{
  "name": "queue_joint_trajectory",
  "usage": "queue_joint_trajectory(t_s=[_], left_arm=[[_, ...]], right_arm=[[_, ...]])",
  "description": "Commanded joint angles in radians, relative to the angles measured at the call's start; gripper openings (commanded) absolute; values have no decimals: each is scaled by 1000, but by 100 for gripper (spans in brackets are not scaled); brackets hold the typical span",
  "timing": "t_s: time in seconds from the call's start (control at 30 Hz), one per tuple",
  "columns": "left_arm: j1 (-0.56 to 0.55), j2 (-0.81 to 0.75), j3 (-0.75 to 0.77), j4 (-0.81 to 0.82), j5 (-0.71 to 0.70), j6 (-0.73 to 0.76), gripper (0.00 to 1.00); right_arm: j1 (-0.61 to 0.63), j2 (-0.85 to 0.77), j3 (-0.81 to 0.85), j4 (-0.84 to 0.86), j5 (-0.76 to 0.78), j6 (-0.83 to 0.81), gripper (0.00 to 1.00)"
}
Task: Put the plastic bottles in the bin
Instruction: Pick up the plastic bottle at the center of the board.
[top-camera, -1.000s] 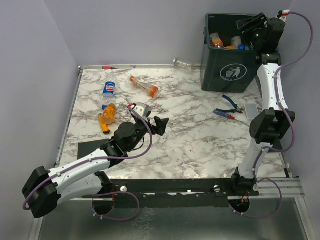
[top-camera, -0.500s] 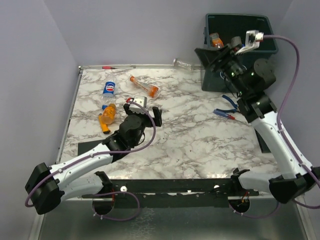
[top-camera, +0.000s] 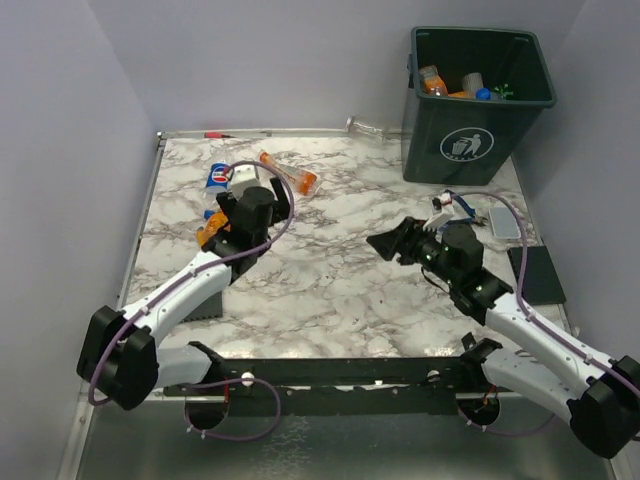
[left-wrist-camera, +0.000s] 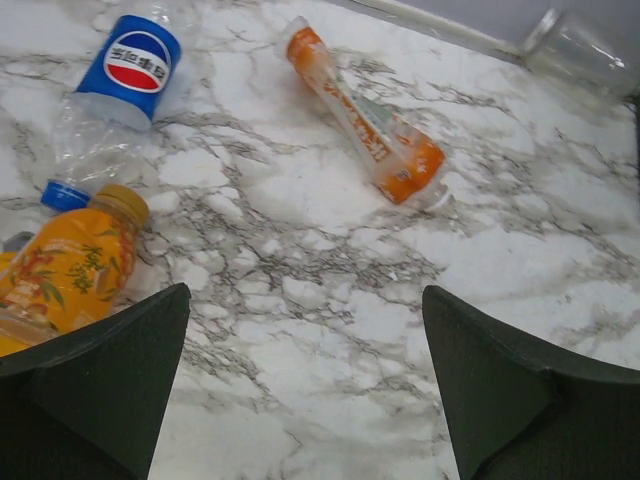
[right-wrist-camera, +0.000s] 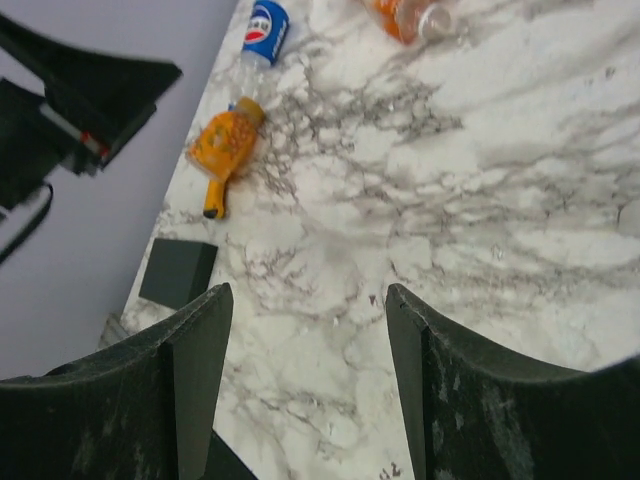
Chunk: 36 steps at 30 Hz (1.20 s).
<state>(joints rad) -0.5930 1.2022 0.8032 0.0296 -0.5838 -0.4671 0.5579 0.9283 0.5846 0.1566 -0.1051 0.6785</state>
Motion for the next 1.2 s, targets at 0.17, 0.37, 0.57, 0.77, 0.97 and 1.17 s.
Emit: queue_joint_trajectory(t_s=[0.17,0.37,0.57,0.77,0.97,1.17], left_arm=[[301,173,199,-373,37,-47,99],[334,305,319,-487,-53,125,99],[338,488,452,-581,-127,260,99],[369,577,512,-618,-114,306,99],[403,633,503,-619,-56,298,99],[404,687,479,-615,-2,258,99]], right_arm=[[25,-119,-228,56,-70,106,67],[27,-124,-285,92,-132,139,67],[27,-174,-304,60,-150,134,67],[28,-247,-301,-12,-141,119,68],[28,-293,-298,-60,-130,109,69],[27,-316,-298,-82,-121,114,69]])
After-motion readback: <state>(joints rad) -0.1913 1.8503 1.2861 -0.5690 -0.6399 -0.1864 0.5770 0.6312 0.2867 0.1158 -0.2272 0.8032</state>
